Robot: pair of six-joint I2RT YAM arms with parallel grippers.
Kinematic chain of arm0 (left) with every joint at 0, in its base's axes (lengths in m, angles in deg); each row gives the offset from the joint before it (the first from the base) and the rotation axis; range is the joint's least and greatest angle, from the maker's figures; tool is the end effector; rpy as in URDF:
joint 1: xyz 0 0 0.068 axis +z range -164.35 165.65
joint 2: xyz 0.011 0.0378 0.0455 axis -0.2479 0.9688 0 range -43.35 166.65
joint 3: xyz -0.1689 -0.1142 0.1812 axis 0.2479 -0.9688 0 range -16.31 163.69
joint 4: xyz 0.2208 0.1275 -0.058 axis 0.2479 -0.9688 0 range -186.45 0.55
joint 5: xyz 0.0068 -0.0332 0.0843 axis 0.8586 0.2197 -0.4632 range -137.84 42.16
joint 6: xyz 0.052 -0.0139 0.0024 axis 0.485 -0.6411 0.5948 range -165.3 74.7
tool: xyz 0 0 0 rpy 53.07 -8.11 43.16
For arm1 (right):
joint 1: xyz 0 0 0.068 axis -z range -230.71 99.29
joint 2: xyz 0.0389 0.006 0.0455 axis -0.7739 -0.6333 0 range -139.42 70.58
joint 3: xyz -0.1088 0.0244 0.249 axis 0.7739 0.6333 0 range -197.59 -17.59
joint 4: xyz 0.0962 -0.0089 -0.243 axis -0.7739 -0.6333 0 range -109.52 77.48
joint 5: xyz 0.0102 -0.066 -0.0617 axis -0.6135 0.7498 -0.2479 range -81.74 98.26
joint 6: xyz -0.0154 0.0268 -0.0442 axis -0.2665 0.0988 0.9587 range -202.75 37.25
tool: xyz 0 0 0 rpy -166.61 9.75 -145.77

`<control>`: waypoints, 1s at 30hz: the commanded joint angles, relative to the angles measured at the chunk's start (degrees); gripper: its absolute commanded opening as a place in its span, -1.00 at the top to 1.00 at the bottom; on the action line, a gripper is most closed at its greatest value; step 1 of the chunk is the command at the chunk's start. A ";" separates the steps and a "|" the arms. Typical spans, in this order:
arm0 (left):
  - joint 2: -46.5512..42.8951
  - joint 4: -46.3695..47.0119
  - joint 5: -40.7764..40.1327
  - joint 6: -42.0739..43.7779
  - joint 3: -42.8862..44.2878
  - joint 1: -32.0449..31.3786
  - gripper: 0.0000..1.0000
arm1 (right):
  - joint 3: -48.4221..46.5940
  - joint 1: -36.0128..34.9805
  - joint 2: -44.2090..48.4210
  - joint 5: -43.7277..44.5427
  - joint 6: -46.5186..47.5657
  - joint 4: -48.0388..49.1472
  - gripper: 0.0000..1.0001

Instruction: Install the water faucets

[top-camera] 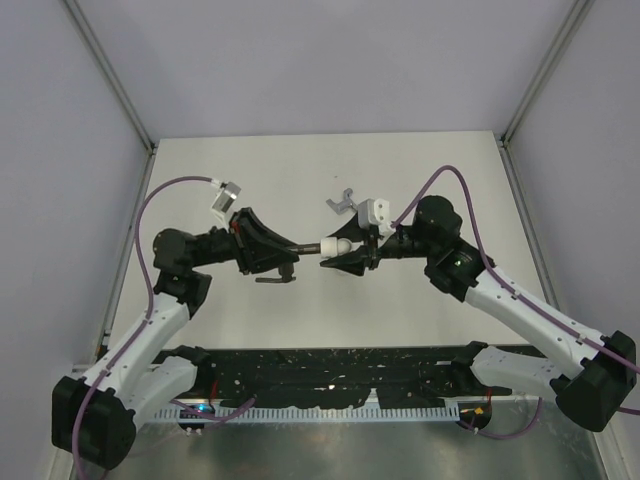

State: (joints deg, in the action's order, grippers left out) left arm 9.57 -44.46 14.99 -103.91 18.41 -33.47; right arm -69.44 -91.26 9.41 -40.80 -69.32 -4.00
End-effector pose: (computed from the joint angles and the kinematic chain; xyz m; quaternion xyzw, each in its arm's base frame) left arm 0.1719 -0.0930 0.3452 0.2667 0.5710 -0.6688 0.3945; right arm 0.1661 0.1776 0.3629 -0.5538 0.4449 0.4372 0.5516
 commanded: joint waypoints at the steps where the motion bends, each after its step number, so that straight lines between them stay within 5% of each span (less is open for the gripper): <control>1: -3.96 -8.21 -0.34 11.90 4.30 -0.48 1.00 | -4.04 -0.31 -0.27 0.37 -7.09 2.03 0.68; 2: -4.93 -12.60 -0.77 16.12 5.35 -0.75 1.00 | -4.13 -0.31 -0.53 0.45 -9.63 2.03 0.87; 9: -13.37 -48.12 -11.13 52.42 13.70 -6.54 1.00 | -4.75 -0.40 -0.88 0.80 -23.35 3.52 0.89; 14: -17.67 -51.58 -17.55 64.05 13.10 -10.76 1.00 | -3.08 -0.31 -1.94 -0.86 -34.86 10.54 0.90; 24: -21.28 -45.61 -22.39 58.34 7.48 -11.29 1.00 | -4.74 -0.31 -2.81 0.98 -31.18 4.15 0.89; 30: -26.82 -49.65 -33.37 76.61 4.48 -14.54 1.00 | -3.96 -0.31 -6.06 -0.77 -44.70 9.57 0.89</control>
State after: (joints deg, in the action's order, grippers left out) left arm -13.84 -92.65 -8.34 -43.12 23.64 -46.64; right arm -71.37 -92.73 4.25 -44.71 -100.45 0.81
